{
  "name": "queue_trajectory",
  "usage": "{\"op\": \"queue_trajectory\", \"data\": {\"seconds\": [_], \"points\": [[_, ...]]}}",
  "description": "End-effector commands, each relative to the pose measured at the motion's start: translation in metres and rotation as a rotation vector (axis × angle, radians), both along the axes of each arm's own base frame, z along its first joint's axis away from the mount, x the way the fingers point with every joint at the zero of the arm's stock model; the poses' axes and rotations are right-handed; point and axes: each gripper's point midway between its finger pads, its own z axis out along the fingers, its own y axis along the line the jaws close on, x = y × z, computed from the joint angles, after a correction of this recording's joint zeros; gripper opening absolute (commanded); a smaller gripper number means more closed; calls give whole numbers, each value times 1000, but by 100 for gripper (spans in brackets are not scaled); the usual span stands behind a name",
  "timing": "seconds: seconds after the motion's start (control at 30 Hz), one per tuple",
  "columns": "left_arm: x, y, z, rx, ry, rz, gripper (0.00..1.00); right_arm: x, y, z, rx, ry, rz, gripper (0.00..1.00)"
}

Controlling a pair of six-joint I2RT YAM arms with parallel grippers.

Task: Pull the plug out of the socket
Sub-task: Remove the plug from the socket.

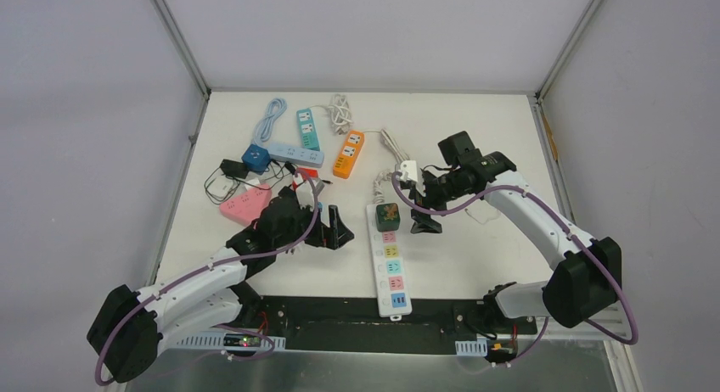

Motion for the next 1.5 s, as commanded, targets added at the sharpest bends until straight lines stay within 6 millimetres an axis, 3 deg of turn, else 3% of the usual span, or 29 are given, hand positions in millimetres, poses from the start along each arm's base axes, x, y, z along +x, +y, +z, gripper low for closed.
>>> {"op": "queue_trajectory", "data": {"seconds": [0.0,0.37,0.73,0.97,1.47], "points": [[2,4,6,-17,-21,18,96,5,5,9,21,-35,15,100],[0,3,7,-20,-19,6,96,0,9,13,35,-26,69,100],[-1,8,6,-8,-27,19,96,-11,27,10,11,-20,199,100],[0,10,13,-17,-50,32,96,-9,31,7,10,-16,179,100],[-3,15,5,-4,-26,46,96,1,38,-7,-25,-9,122,100]]}}
